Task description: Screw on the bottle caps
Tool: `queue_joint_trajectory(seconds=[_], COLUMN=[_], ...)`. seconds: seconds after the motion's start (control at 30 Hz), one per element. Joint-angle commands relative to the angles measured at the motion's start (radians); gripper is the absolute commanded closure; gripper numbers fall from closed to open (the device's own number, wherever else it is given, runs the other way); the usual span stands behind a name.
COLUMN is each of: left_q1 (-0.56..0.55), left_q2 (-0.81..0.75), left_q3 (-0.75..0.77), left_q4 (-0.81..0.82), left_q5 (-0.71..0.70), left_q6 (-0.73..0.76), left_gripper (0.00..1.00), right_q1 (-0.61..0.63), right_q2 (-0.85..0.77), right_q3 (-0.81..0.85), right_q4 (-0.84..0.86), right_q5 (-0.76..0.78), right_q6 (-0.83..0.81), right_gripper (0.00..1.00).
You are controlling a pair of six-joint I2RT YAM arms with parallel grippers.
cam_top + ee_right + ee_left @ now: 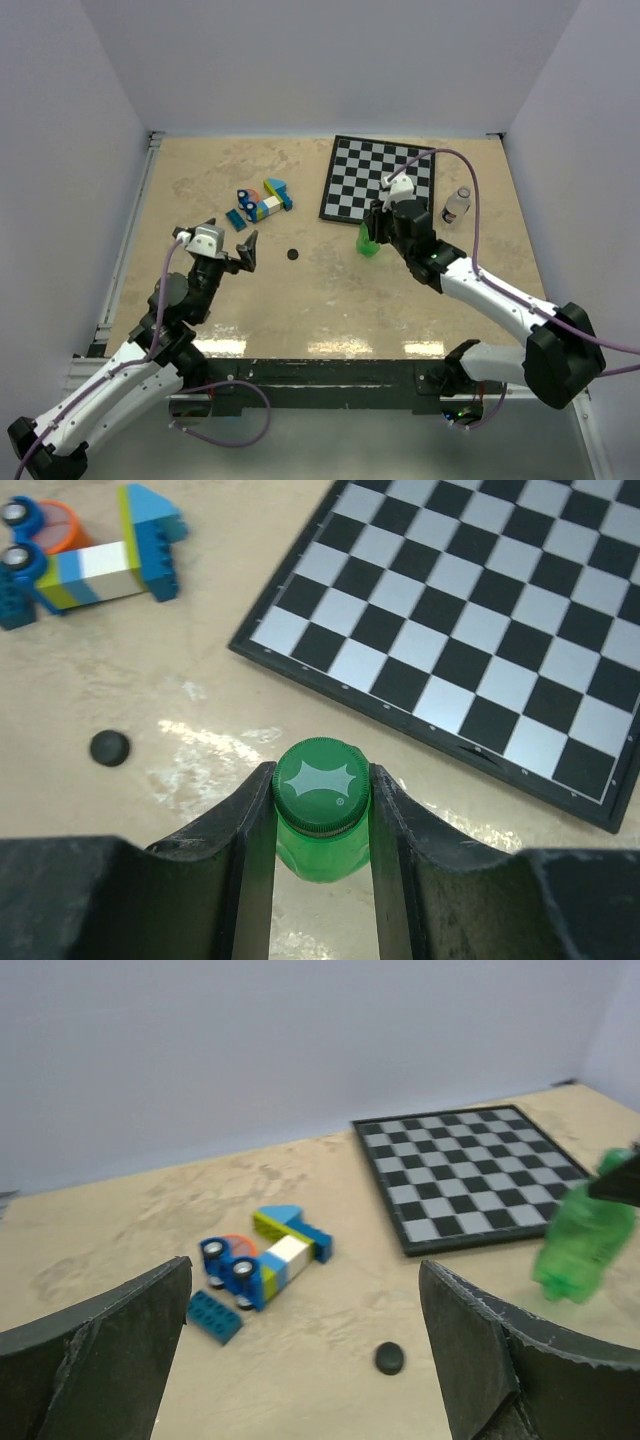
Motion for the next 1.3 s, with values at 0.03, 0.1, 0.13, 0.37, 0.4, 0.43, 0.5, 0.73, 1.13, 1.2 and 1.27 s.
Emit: queue_joint_trajectory(seconds=[0.03,0.1,0.13,0.37,0.4,0.43,0.5,0.73,1.13,1.2,1.27], left_q1=[0.065,0.089,0.103,0.177,0.186,0.192,0.203,0.214,0.217,0.217,0.217], left_q2=[-0.043,-0.036,-0.031,-0.003,0.0,0.003,0.012,0.03,0.032,0.033,0.035], left_q3=[-0.066,-0.057,-0.057,-0.046,-0.045,-0.046,-0.04,-0.035,-0.025,-0.026,-0.025], left_q4=[0.021,0.024,0.036,0.039,0.038,0.036,0.036,0.027,0.015,0.016,0.013], left_q5=[-0.18,-0.161,-0.155,-0.109,-0.102,-0.095,-0.088,-0.066,-0.057,-0.054,-0.052], left_q6=[-0.015,-0.026,-0.015,0.005,0.0,-0.003,-0.004,-0.003,0.002,0.002,0.002], left_gripper=[0.0,0.0,0.0,0.0,0.0,0.0,0.0,0.0,0.0,0.0,0.0], right_q1=[-0.001,-0.003,-0.004,-0.01,-0.009,-0.01,-0.009,-0.009,-0.01,-0.01,-0.009], right_q2=[0.029,0.036,0.044,0.118,0.125,0.132,0.145,0.182,0.139,0.121,0.104], right_q3=[-0.036,-0.053,-0.056,-0.053,-0.053,-0.054,-0.054,-0.047,-0.016,0.01,0.042], right_q4=[0.222,0.254,0.264,0.262,0.262,0.259,0.251,0.234,0.184,0.149,0.104], right_q5=[0.23,0.263,0.276,0.323,0.325,0.33,0.333,0.313,0.296,0.291,0.284], right_q6=[0.085,0.091,0.094,0.105,0.11,0.111,0.117,0.131,0.14,0.14,0.137], right_gripper=[1.0,1.0,1.0,1.0,1.0,1.0,1.0,0.89,0.35,0.28,0.23])
